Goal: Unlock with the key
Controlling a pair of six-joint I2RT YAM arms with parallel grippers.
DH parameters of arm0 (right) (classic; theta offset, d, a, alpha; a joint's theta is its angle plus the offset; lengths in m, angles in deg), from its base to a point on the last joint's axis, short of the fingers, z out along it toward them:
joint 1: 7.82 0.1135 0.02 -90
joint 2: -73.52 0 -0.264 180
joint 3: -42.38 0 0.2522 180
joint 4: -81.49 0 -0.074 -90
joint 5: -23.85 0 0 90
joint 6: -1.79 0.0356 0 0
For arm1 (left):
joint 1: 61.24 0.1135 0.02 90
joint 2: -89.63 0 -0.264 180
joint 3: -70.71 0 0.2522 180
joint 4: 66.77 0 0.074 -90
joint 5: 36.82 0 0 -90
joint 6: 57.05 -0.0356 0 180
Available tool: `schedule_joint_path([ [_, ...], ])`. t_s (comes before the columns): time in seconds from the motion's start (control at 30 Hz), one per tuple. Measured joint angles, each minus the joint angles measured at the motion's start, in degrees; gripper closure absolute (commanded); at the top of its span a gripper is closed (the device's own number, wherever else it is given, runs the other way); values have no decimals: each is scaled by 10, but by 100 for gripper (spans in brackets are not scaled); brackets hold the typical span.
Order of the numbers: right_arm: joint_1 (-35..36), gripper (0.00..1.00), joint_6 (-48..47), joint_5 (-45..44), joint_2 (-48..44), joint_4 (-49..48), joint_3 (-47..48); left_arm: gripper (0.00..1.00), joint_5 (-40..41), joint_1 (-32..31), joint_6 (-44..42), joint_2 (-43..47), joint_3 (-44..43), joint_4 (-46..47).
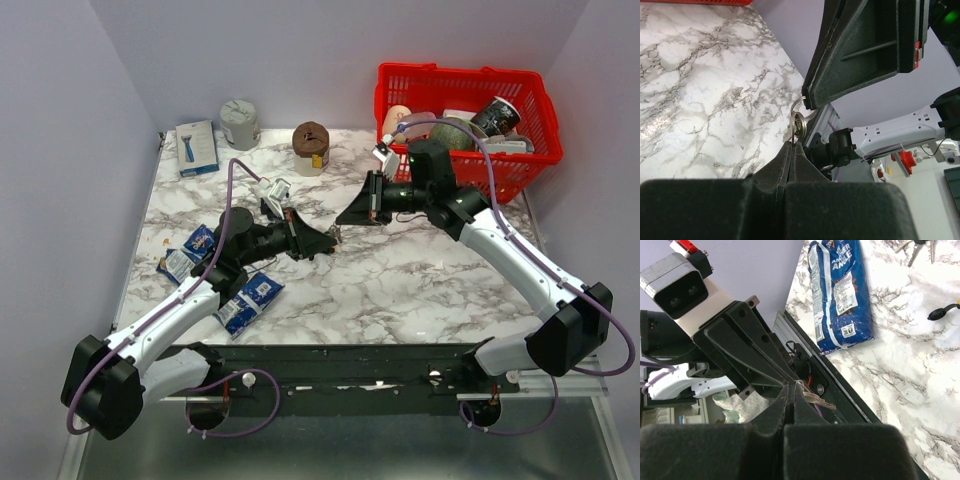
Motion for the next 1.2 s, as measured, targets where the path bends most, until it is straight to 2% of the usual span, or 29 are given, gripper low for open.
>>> schedule_joint_path([
  [0.17, -3, 99, -20, 3, 0, 0, -6, 100, -1, 0, -12, 12, 0, -21],
  [0.27, -3, 95, -45, 15, -1, 0, -6, 100, -10, 0, -16, 15, 0, -23],
  [0.37, -3, 79, -83, 29, -1, 4, -6, 100, -28, 0, -18, 14, 0, -23],
  [0.4, -3, 64, -97, 30, -2, 8, -6, 100, -35, 0, -19, 14, 0, -23],
  [0.5, -3, 39, -135, 36, -2, 30, -6, 100, -65, 0, -19, 8, -4, -23],
  [0.6, -3, 33, -173, 42, -5, 47, -6, 100, -96, 0, -21, -7, -19, -26],
  [0.77, -3, 37, -221, 56, -12, 67, -2, 100, -148, 1, -28, -31, -46, -37],
  [0.9, 0, 50, -249, 78, -14, 71, 10, 100, -175, 1, -35, -42, -56, -56],
  [1.2, 5, 59, -280, 123, -15, 79, 11, 100, -197, 1, -41, -49, -58, -70],
])
